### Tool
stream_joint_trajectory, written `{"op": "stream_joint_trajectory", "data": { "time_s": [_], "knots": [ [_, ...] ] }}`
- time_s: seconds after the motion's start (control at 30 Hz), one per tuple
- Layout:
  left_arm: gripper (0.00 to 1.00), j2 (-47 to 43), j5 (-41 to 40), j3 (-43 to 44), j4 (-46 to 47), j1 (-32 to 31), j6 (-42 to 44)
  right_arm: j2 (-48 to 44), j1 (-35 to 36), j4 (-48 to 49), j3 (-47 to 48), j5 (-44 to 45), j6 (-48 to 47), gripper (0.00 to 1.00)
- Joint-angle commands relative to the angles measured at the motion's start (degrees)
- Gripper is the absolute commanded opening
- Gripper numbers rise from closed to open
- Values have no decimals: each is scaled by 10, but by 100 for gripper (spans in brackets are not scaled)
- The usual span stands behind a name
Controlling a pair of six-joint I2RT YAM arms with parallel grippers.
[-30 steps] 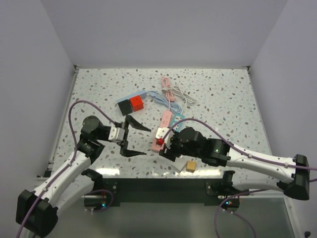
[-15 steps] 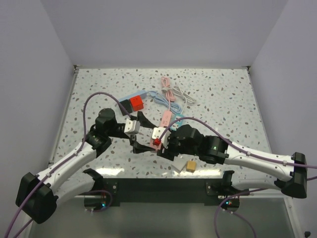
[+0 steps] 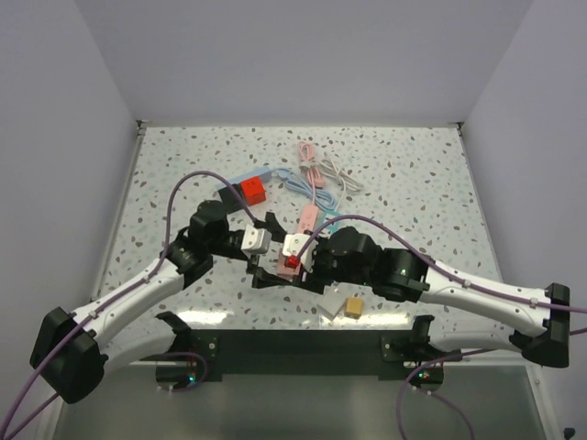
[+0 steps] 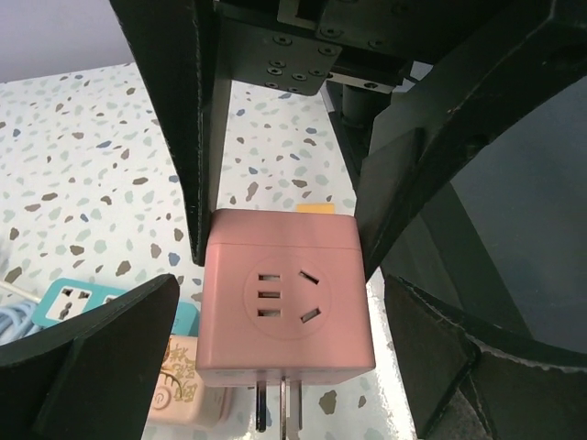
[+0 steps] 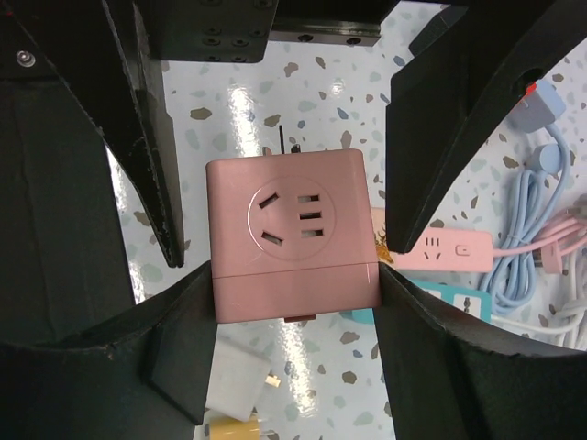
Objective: Insert the plug
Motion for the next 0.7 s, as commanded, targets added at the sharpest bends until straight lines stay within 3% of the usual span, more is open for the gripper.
{"op": "stream_joint_trajectory", "data": {
  "time_s": [0.0,0.1,0.13,0.2,0.23,0.3,0.33,0.37,0.53,0.67],
  "knots": [
    [98,18,-18,34,-24,-14,27,-21,3,5,32,10,-14,0],
    [86,43,-35,51,-43,-23,33,-23,3,3,34,12,-15,0],
    [72,54,-36,54,-45,-26,33,-22,3,3,35,12,-15,0],
    [57,66,-43,63,-53,-31,34,-20,3,1,37,11,-16,0],
    [41,75,-43,66,-58,-35,35,-19,3,-2,38,12,-17,0],
    [27,82,-42,73,-65,-39,41,-21,2,-1,39,17,-19,0],
    [9,84,-43,73,-66,-41,42,-21,3,-2,39,25,-22,0],
    [0,83,-43,72,-64,-42,42,-31,3,1,39,31,-24,0],
    [0,57,-15,42,2,-43,11,-90,2,28,26,37,-45,4],
    [0,38,-7,-3,179,-44,-81,-126,1,47,23,14,-62,19]
  ]
}}
